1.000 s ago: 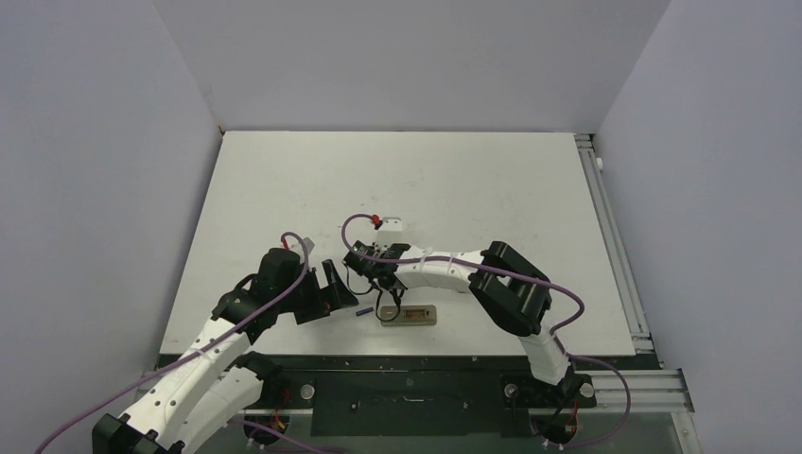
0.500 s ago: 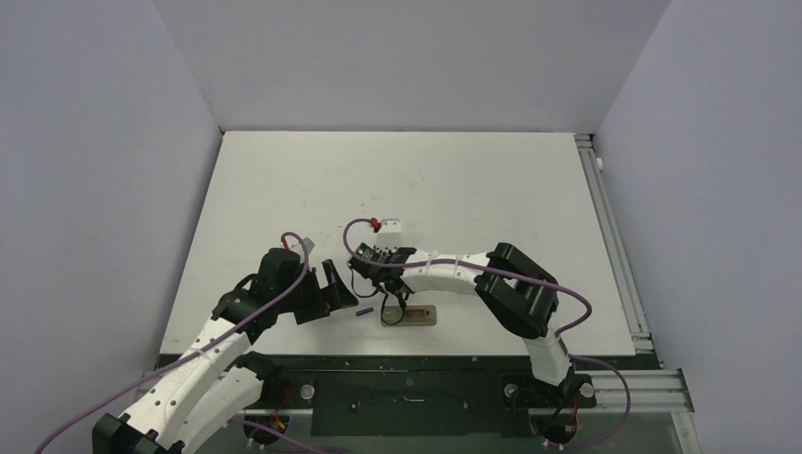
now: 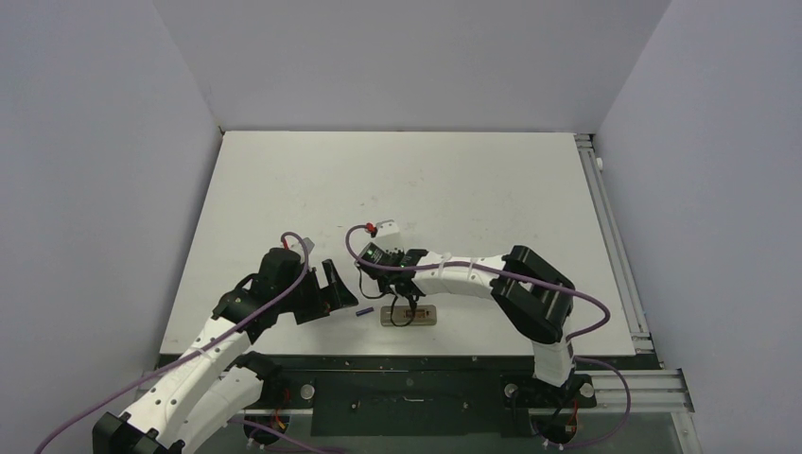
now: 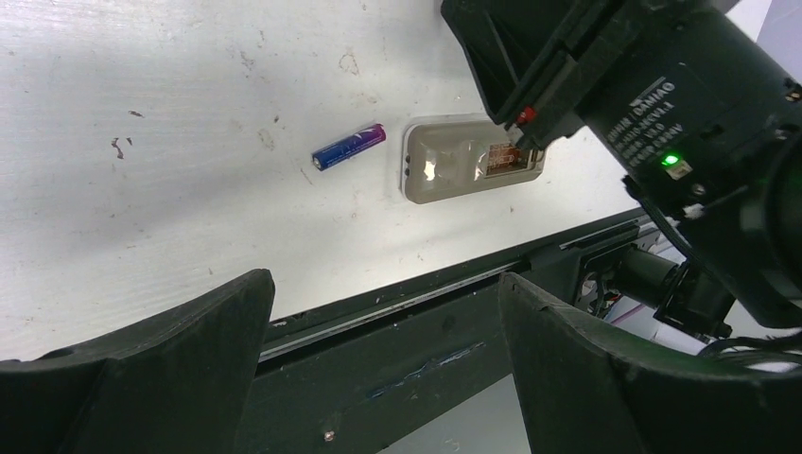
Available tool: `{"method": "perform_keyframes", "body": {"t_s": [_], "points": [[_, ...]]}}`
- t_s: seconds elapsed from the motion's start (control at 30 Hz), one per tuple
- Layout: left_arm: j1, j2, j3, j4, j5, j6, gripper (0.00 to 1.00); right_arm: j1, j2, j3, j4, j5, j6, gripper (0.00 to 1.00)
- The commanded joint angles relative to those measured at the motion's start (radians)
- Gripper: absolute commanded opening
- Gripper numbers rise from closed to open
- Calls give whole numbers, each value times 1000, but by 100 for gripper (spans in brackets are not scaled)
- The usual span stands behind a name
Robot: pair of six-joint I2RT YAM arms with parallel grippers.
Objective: Load the batteries into the remote control
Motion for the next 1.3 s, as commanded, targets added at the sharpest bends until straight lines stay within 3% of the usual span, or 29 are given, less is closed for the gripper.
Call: {"method": "perform_keyframes", "body": {"t_s": [0.0, 0.53, 1.27], "points": [[4, 5, 21, 22, -15, 3, 86, -17, -103, -16, 42, -33, -94, 9], [6, 30, 16, 58, -4, -8, 86, -107, -377, -172, 49, -275, -471, 8], [4, 61, -32, 159, 122, -67, 86, -128, -673, -264, -172, -627, -1136, 8]]}}
